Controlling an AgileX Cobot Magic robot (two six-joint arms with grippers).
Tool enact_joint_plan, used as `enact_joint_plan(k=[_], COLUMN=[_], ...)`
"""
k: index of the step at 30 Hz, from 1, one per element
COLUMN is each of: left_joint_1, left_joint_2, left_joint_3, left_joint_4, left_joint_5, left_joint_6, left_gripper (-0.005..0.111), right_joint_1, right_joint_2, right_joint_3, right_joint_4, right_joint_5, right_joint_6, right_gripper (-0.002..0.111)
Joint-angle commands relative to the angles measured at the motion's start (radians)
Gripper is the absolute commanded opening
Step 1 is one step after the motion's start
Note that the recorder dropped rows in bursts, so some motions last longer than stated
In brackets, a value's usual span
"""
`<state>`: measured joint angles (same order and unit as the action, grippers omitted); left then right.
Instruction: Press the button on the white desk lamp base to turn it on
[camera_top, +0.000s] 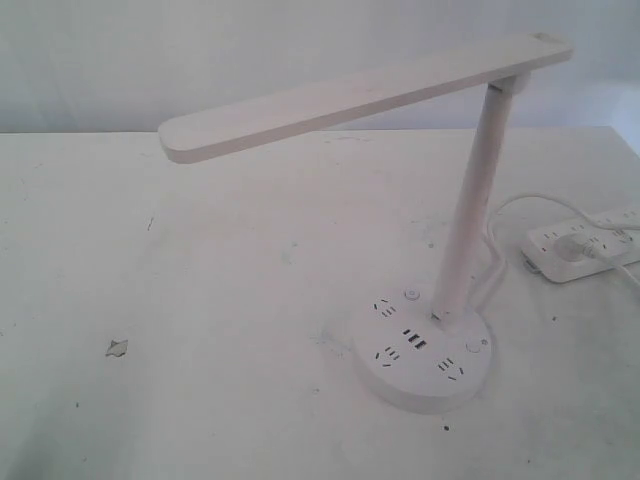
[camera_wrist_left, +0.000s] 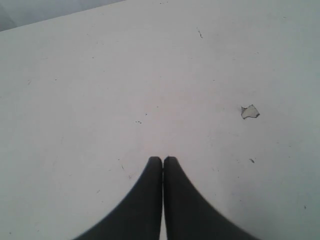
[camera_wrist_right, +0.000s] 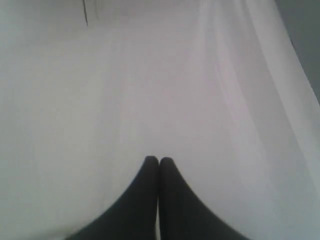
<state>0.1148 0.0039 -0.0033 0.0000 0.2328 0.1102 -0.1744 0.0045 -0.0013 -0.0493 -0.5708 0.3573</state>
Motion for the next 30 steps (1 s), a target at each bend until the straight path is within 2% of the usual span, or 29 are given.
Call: enact_joint_plan(k=[1,6,10,15,30], left_joint_1=[0.001,0.001,0.001,0.001,0.001], left_joint_2=[-0.004,-0.004,-0.004,-0.004,-0.004], left_joint_3=[0.003,0.003,0.003,0.003,0.003], left_joint_4=[-0.006,-0.006,-0.006,-0.006,-0.006], left_joint_5=[-0.001,-0.001,-0.001,-0.001,-0.001], left_joint_6=[-0.001,-0.001,-0.001,-0.001,-0.001], left_gripper=[0.000,0.000,0.000,0.000,0.000], right_joint_1=[0.004,0.004,0.004,0.004,0.004], right_joint_2=[-0.004,-0.004,-0.004,-0.004,-0.004], right_joint_3=[0.001,0.001,0.001,0.001,-0.021], right_joint_4=[0.008,0.008,0.011,-0.004,0.078], right_joint_5=[-0.398,-0.650,-0.650,-0.650,-0.650], right_joint_6=[0.143,0.274,0.334,0.515,0.548], right_gripper=[0.000,0.000,0.000,0.000,0.000])
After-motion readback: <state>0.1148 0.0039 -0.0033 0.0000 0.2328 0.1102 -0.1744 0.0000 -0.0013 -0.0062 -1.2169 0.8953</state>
